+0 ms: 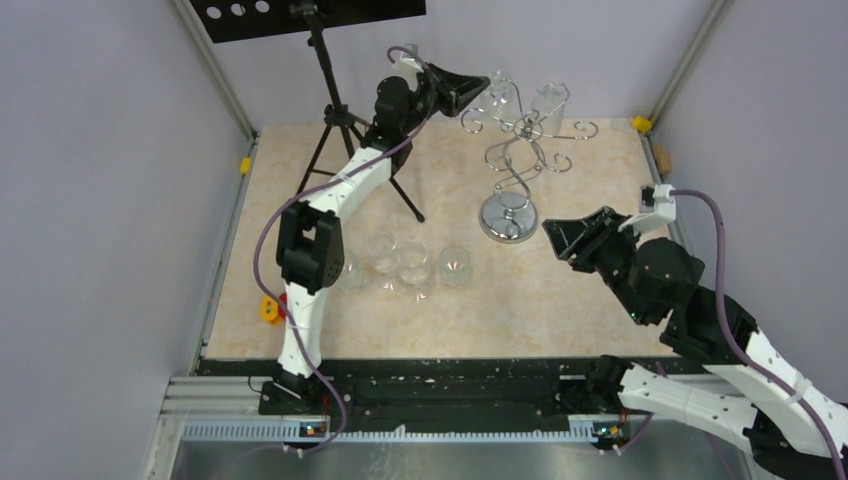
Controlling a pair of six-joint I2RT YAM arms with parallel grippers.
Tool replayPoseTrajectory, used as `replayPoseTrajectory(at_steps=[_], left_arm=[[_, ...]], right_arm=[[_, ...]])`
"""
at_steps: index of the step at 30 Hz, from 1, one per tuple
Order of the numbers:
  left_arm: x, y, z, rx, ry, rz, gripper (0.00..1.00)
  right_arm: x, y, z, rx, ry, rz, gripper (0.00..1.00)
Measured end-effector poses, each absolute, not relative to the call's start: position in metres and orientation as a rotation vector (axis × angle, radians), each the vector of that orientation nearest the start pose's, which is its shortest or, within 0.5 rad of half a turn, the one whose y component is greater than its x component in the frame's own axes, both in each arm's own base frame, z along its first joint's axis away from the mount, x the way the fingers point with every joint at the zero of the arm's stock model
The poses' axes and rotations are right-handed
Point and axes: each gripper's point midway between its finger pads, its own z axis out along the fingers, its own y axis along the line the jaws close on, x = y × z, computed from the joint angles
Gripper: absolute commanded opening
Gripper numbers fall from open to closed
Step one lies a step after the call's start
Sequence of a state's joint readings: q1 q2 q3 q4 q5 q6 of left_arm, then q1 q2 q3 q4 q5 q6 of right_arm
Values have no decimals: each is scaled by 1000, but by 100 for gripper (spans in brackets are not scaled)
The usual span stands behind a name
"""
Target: Take the wine glass off the wine glass rack
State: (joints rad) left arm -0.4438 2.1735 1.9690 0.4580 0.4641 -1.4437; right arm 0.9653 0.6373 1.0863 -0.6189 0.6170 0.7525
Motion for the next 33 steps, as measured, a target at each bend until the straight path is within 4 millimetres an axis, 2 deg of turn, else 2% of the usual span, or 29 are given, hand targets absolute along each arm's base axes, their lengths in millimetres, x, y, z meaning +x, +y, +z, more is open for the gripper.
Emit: replayPoseTrajectory(at_steps=[10, 25, 33], left_arm=[[521, -384, 396, -355, 1524, -1792, 0], [515, -394, 398, -269, 1570, -1829, 0], [520, -395, 394, -272, 1583, -1807, 0]], right_arm=[[188, 133, 365, 300, 1712, 760, 41], [187, 128, 362, 308, 1706, 759, 41], [186, 127, 362, 310, 1703, 760, 41]])
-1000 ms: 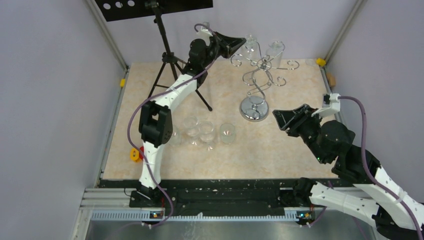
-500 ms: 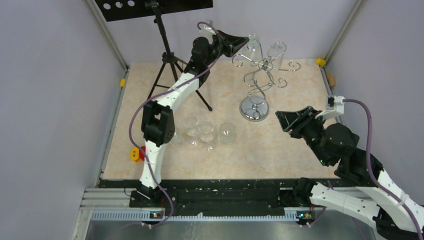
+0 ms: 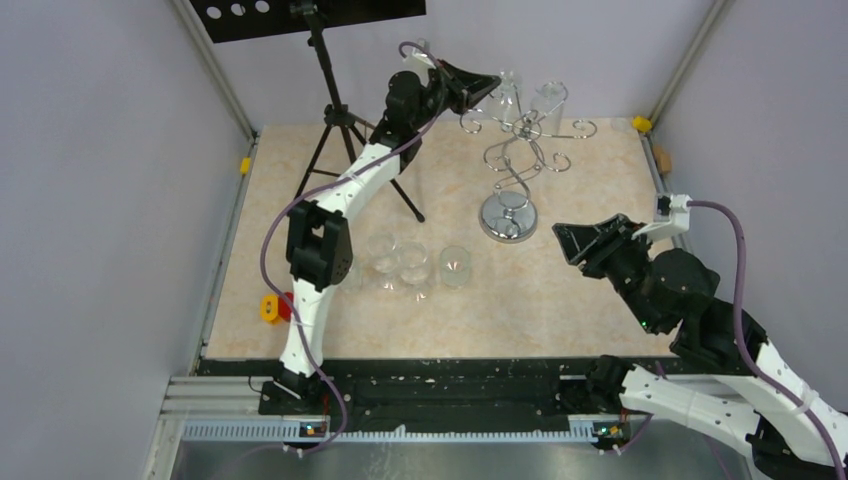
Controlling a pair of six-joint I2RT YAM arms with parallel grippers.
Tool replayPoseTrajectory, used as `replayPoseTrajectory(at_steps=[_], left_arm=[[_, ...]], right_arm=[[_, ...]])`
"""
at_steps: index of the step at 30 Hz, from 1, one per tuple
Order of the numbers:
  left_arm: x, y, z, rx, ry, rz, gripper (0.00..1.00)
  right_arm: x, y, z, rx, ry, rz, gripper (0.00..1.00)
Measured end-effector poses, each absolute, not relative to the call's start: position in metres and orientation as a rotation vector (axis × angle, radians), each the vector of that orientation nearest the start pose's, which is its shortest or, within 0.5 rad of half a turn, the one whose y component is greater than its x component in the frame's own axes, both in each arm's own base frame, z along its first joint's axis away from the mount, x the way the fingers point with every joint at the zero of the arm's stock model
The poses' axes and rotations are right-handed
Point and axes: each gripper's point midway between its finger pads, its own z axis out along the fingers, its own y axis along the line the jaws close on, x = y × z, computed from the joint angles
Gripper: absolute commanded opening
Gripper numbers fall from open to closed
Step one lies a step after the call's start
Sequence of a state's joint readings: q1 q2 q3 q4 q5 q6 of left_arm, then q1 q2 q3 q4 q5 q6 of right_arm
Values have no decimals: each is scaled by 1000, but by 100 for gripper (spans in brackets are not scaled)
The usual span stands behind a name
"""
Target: Take the wine glass off the wine glass rack
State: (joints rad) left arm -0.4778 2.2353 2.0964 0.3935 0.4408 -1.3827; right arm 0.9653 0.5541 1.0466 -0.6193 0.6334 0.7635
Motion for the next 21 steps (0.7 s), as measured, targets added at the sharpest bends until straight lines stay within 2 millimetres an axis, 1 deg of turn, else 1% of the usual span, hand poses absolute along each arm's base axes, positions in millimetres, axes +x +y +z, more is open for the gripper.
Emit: replayPoseTrajectory(at_steps=[7, 15, 21], left_arm=[[521, -408, 381, -264, 1648, -1824, 0], [515, -409, 384, -218, 1643, -1862, 0], [510, -404, 378, -198, 1647, -1867, 0]], right_arm=[[186, 126, 362, 311, 1701, 761, 41], [186, 127, 361, 309, 1706, 757, 41], [187, 129, 358, 307, 1712, 752, 41]])
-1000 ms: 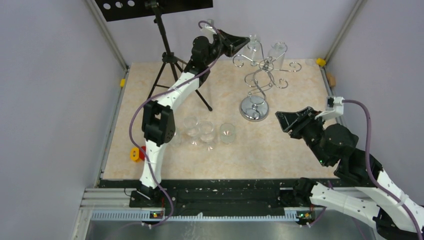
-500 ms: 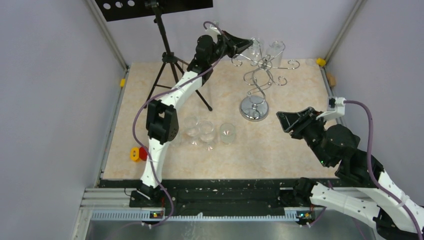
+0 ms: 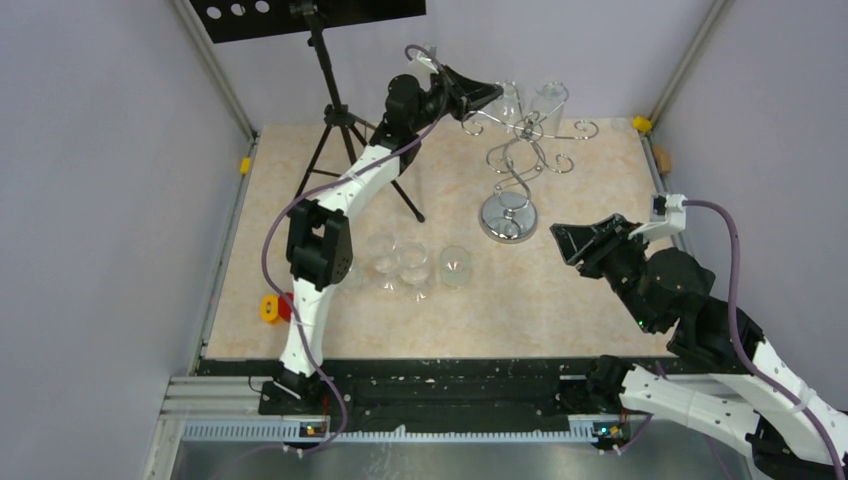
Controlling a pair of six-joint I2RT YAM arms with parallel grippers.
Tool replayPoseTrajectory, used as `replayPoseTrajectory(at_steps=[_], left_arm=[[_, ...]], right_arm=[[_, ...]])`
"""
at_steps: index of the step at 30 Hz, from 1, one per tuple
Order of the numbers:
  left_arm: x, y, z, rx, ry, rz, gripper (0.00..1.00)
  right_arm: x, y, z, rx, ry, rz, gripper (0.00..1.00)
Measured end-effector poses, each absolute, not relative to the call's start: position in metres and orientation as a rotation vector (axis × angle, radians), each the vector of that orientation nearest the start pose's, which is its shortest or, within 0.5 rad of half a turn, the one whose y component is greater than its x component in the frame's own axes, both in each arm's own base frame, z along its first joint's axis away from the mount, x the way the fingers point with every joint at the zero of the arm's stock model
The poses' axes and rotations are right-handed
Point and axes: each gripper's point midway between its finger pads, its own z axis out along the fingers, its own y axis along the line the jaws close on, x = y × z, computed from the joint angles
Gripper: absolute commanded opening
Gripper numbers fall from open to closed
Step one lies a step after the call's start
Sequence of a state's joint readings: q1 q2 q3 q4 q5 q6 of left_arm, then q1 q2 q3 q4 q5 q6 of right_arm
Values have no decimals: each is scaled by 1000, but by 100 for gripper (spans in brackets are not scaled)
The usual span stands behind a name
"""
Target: Take the wine glass off the wine glass rack
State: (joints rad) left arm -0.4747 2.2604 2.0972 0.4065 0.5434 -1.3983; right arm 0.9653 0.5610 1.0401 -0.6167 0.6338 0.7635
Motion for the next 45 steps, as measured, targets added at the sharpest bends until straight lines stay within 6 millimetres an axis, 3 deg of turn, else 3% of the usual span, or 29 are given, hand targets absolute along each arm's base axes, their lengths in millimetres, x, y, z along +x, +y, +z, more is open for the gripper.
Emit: replayPoseTrajectory(at_steps=[18, 32, 37, 45], left_arm=[[484, -375, 376, -83, 1676, -1900, 0], [480, -349, 379, -201, 1621, -1931, 0], [477, -332, 380, -280, 1605, -1885, 0], [474, -304, 400, -351, 1506, -1813, 0]], right_arm=[[189, 132, 353, 308, 1722, 752, 41], [189, 134, 352, 318, 1725, 765, 42], [188, 135, 352, 317, 1727, 770, 50], [189, 140, 345, 303, 1734, 783, 57]])
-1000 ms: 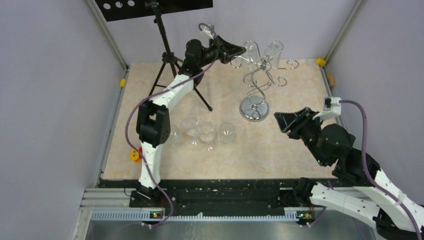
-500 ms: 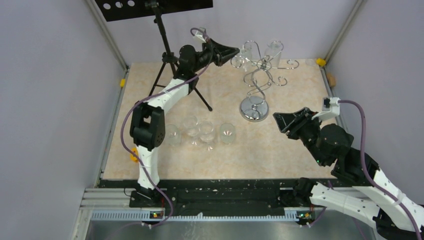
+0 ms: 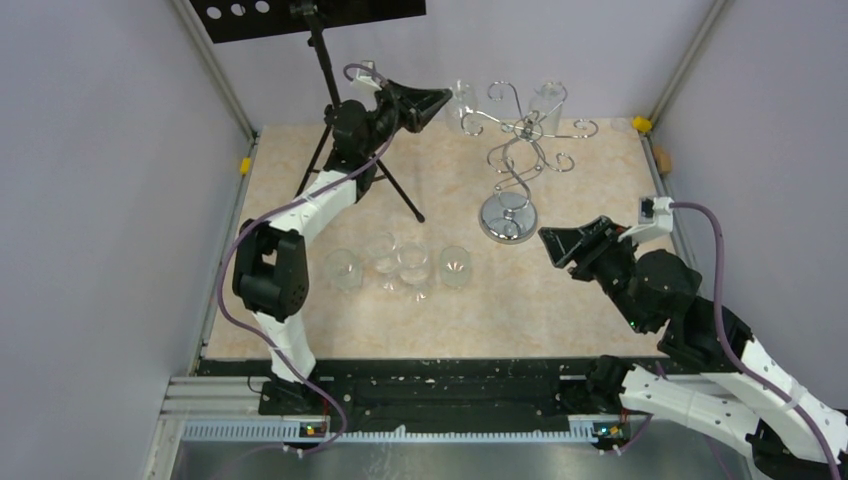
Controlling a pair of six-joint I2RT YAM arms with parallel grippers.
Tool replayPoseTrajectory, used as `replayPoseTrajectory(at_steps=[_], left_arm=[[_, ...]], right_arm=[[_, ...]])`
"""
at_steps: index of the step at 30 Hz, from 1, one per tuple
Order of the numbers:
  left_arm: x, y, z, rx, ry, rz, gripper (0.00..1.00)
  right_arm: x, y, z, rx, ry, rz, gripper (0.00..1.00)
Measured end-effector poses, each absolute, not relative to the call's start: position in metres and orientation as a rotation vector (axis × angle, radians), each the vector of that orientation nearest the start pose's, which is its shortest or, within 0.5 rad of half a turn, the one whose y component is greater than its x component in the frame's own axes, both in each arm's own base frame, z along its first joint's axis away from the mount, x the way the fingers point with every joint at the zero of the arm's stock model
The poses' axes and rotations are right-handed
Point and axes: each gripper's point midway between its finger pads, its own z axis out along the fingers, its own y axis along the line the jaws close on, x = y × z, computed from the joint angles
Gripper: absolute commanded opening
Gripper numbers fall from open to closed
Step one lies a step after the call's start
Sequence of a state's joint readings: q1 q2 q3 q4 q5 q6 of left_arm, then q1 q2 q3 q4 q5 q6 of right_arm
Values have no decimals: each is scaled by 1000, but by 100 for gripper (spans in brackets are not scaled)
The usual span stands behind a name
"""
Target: Take the wine glass off the wine glass rack
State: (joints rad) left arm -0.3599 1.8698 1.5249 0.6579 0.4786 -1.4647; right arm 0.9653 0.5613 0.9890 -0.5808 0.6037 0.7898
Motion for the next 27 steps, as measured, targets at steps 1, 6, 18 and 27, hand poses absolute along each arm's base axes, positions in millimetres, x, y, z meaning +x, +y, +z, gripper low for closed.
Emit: replayPoseTrajectory(at_steps=[1, 6, 18, 27], left_arm=[[474, -302, 401, -359, 1496, -1810, 0], [472, -292, 390, -418, 1483, -1785, 0], [414, -258, 434, -357, 1407, -1643, 0], [340, -236, 449, -351, 1345, -1744, 0]], right_arm=[[188, 140, 345, 303, 1734, 786, 59], [185, 137, 349, 311, 1709, 814, 67], [183, 163, 352, 221, 1694, 912, 69], [184, 196, 357, 150, 1660, 1038, 69]])
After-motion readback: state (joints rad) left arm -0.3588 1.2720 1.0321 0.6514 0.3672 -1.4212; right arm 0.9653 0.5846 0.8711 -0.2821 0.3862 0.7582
